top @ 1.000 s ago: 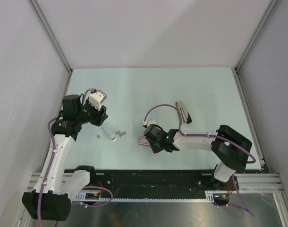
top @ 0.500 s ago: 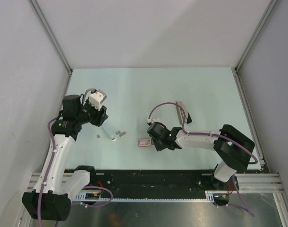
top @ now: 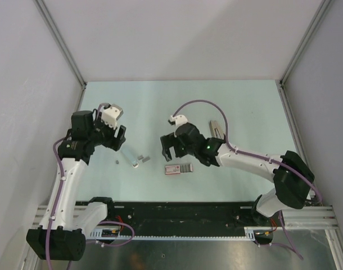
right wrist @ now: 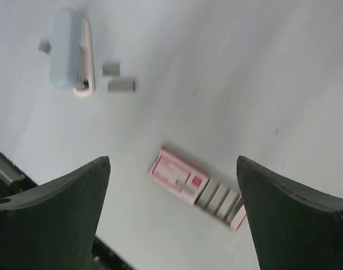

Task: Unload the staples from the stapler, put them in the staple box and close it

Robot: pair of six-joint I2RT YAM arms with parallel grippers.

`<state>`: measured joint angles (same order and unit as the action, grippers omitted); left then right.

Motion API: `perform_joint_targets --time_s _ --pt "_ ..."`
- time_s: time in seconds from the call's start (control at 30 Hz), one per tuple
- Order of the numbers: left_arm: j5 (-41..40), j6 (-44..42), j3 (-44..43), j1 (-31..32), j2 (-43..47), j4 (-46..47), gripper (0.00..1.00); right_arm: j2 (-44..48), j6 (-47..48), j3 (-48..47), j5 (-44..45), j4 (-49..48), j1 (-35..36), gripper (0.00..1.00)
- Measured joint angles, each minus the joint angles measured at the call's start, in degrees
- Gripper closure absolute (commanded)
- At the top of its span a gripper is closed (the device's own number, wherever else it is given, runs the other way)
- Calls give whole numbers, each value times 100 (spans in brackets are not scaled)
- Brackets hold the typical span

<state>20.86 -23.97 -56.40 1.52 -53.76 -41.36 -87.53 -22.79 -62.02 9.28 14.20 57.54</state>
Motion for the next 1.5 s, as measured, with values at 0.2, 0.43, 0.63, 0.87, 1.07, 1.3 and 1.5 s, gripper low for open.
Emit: perform_joint_targets --time_s 0.2,0.43,0.63,0.87,1.07,1.3,1.5 --pt "-197 2 -24 -304 26 -190 1 -518 1266 -68 -925 -1335 -391 17" --pt "-267 59 -24 -741 107 -260 1 -1711 2404 -516 -2396 -1775 -820 23" --pt "-243 116 -24 -841 57 -271 1 -2280 3241 -957 -2826 -1799 -732 23" --pt "-234 149 -24 -846 -101 -273 1 -2682 3829 -1163 -3064 -1799 -380 23" --pt "-210 149 -26 -848 -164 -275 1 -2983 4133 -1290 -3064 -1794 -214 25" --pt "-168 149 -28 -852 -212 -280 0 -3217 4413 -1355 -2876 -1829 -76 27" --pt "-162 149 -28 -852 -205 -280 1 -3305 4566 -1449 -2771 -1941 -55 29"
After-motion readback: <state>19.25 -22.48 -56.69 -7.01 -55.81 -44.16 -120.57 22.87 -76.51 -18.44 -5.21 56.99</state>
